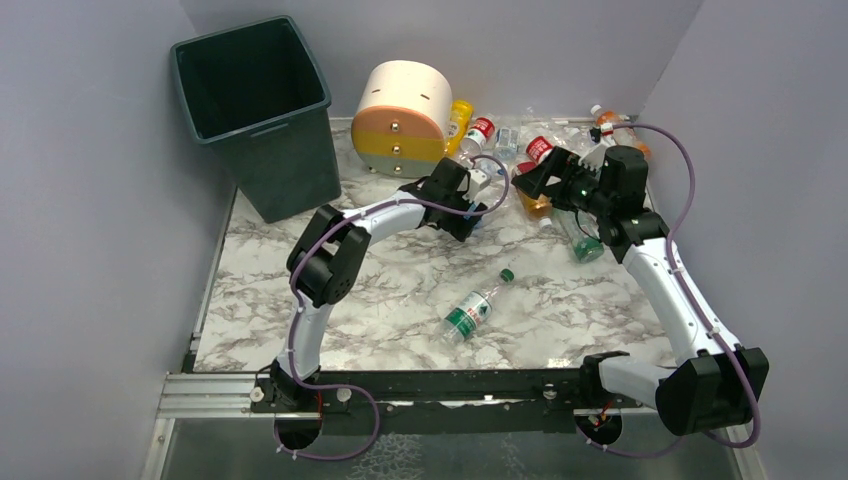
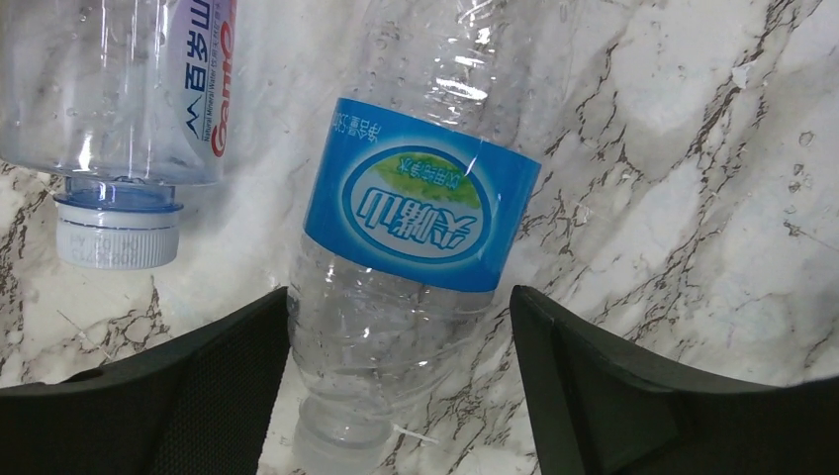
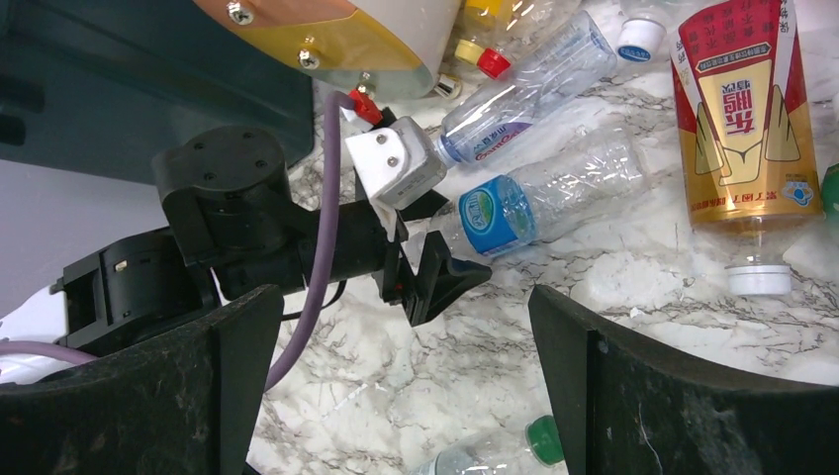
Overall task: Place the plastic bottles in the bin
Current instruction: Pick up the plastic bottle at the center of the board.
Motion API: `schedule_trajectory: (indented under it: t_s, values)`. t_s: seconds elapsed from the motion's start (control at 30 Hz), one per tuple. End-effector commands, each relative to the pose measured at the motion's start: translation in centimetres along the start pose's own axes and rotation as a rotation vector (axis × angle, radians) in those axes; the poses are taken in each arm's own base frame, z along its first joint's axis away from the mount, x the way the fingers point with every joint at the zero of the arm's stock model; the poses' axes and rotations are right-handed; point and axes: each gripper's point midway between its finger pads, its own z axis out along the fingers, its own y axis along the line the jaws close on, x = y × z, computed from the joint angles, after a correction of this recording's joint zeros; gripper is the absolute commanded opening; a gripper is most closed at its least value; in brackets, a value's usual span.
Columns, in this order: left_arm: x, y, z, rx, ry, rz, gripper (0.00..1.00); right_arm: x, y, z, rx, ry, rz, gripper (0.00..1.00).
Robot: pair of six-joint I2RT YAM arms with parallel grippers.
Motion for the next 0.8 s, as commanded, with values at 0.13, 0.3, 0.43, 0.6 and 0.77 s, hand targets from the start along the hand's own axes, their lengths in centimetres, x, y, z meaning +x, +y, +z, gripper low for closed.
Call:
schedule_trajectory:
  t_s: [0.13,0.3,0.43,0.6,0.77]
  values:
    - [-1.1,-1.1,-0.2,0.045,-0.037,0.020,0.59,-1.0,0.4,-0.4,-0.004,-0.034,-0.021,0.98]
    - [-1.6,-1.0,-1.7,0.033,-0.049,0.013,0.49,-1.0,0.5,-0.4,-0.006,-0.036,-0.019,0.98]
    - [-2.1,-0.8,-3.1,0.009,-0.065,0.011,0.48,-1.3,0.8,-0.7,-0.009,-0.041,-0.022,0.98]
    - [-3.5,-0.2,-6.0,-0.038,-0.093,0.015,0.47,-2.1,1.4,-1.3,-0.013,-0.061,-0.036,0.98]
    - [-5.6,1.7,-9.7,-0.118,-0.141,0.006,0.47,-2.2,1.7,-1.5,-0.020,-0.064,-0.034,0.98]
